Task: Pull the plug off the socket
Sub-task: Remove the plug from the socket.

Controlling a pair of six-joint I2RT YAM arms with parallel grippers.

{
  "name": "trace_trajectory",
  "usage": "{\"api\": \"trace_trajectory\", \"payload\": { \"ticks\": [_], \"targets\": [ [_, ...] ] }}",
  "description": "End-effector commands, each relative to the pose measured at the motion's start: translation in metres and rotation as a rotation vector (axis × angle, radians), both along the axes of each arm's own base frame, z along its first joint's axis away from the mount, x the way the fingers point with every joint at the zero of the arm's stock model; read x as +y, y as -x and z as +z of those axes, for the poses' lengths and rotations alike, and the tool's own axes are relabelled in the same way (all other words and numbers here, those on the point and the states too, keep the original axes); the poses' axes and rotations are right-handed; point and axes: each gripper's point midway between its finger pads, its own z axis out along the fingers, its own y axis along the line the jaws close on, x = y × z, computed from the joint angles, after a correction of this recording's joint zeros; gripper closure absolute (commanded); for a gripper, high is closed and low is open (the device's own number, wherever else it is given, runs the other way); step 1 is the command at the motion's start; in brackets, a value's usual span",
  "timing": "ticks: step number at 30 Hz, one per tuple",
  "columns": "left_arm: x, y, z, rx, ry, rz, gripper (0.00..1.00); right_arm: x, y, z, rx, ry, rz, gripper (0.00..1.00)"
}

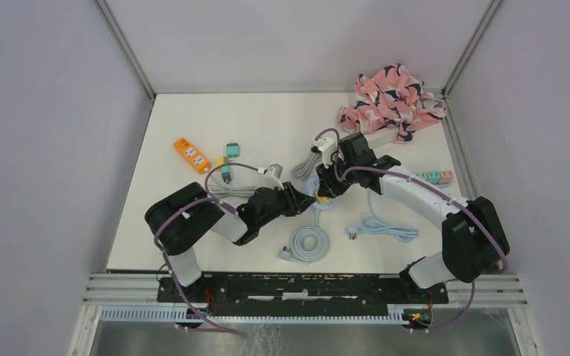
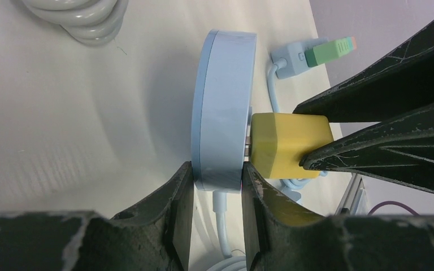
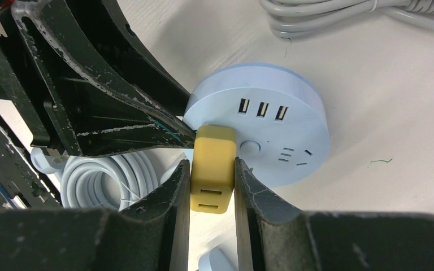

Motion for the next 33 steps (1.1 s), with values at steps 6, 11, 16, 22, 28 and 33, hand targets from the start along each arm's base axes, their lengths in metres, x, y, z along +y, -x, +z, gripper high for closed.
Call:
{"api": "trace_trajectory", "payload": {
  "ticks": [6, 11, 16, 22, 28, 33],
  "targets": [
    [0.053, -0.023, -0.048, 0.063, -0.192, 0.204, 0.97, 0.040, 0.024, 0.039, 0.091, -0.258, 0.052, 1.00],
    [0.052, -0.021, -0.052, 0.065, -0.212, 0.199, 0.97, 0.033, 0.015, 0.042, 0.033, -0.202, 0.024, 1.00],
    [0.055, -0.021, -0.052, 0.065, -0.217, 0.212, 0.97, 0.011, 0.008, 0.058, -0.001, -0.203, 0.038, 1.00],
    [0.061, -0.024, -0.055, 0.080, -0.241, 0.253, 0.97, 0.031, 0.022, 0.041, 0.055, -0.197, 0.051, 1.00],
    [0.059, -0.024, -0.056, 0.075, -0.258, 0.254, 0.97, 0.042, 0.018, 0.032, 0.055, -0.167, -0.016, 1.00],
    [0.062, -0.024, -0.059, 0.080, -0.271, 0.263, 0.97, 0.019, 0.007, 0.069, -0.025, -0.178, -0.015, 1.00]
  ]
}}
